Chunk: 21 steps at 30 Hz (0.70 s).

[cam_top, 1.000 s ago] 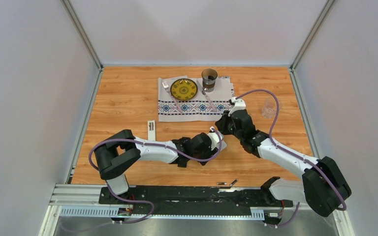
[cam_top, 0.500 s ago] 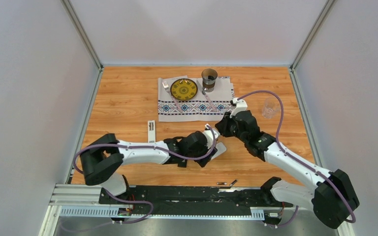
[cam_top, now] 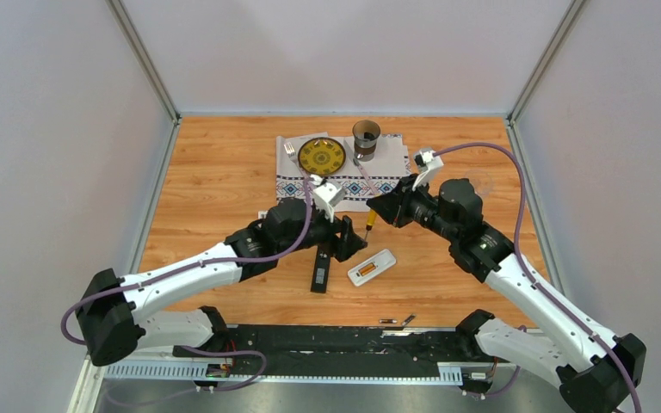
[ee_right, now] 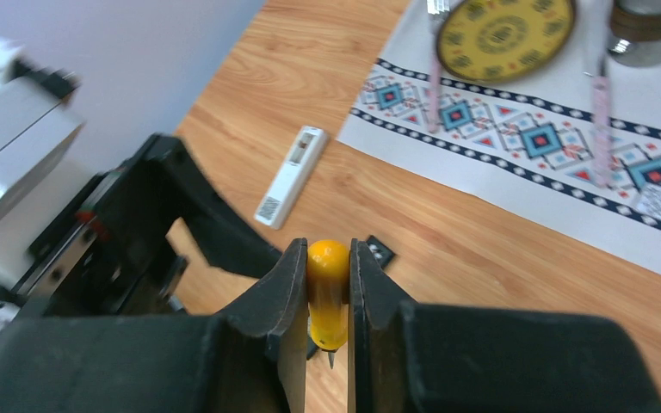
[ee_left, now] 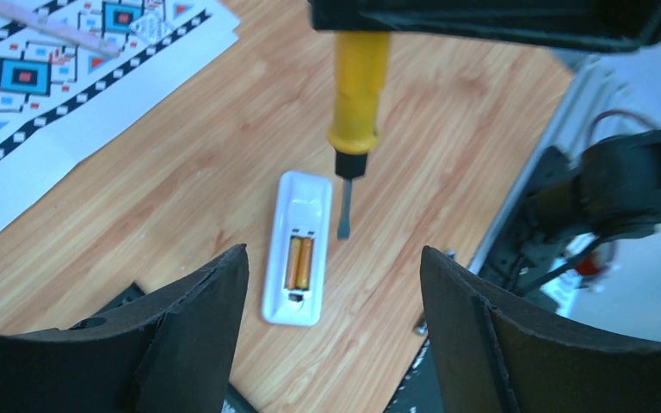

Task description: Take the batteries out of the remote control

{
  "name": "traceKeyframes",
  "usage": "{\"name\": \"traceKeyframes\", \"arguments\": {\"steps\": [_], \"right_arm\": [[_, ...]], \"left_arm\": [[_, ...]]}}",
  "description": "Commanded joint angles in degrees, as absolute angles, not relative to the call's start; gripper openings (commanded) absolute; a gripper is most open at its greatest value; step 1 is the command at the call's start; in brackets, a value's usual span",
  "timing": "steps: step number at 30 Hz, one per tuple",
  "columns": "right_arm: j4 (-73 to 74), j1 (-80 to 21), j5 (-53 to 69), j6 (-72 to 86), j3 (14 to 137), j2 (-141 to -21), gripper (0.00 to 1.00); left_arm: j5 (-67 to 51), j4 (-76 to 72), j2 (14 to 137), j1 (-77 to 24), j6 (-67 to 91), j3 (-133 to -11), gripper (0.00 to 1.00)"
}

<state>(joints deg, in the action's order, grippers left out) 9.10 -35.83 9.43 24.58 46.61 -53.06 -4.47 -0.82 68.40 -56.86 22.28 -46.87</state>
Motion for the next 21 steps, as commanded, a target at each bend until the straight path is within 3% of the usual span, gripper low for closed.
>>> {"name": "traceKeyframes", "arguments": {"steps": [1,8,10,11,12,14,15,17,20,21], "right_arm": [[6.6,-36.0,21.2,25.6,51.2,-51.8,0.0],[2.2,-35.9,27.8,30.1,52.3,-52.4,0.0],[1.2,-36.0,29.3,31.6,52.2,-52.7,0.0],[0.5,-35.9,29.7,32.1,52.1,-52.8,0.0],[0.5,-36.0,29.9,32.5,52.3,-53.0,0.0],[0.9,-35.9,30.1,32.6,52.7,-53.2,0.0],[1.2,-36.0,30.1,32.6,53.3,-53.3,0.06],[1.9,-35.9,30.1,32.9,54.0,-53.4,0.13],[2.3,-36.0,29.4,34.5,55.8,-53.4,0.44],[2.3,-36.0,29.3,35.0,56.3,-53.4,0.65]], "left_arm": [[-17.2,-8.7,64.6,-52.2,28.0,-44.9,0.78],[-23.3,-13.5,64.1,-50.7,27.7,-44.2,0.72],[-24.2,-14.6,64.6,-50.6,28.1,-44.4,0.63],[-25.0,-15.7,64.7,-50.6,28.3,-44.4,0.57],[-25.0,-16.1,64.6,-50.6,28.4,-44.4,0.39],[-24.2,-16.2,64.0,-50.6,28.4,-44.4,0.19],[-23.8,-15.9,63.6,-50.6,28.3,-44.5,0.04],[-21.8,-14.3,62.1,-50.6,27.3,-44.5,0.0],[-19.2,-8.6,60.2,-50.6,24.2,-45.9,0.0],[-18.4,-7.0,59.9,-50.6,22.5,-46.3,0.0]]}}
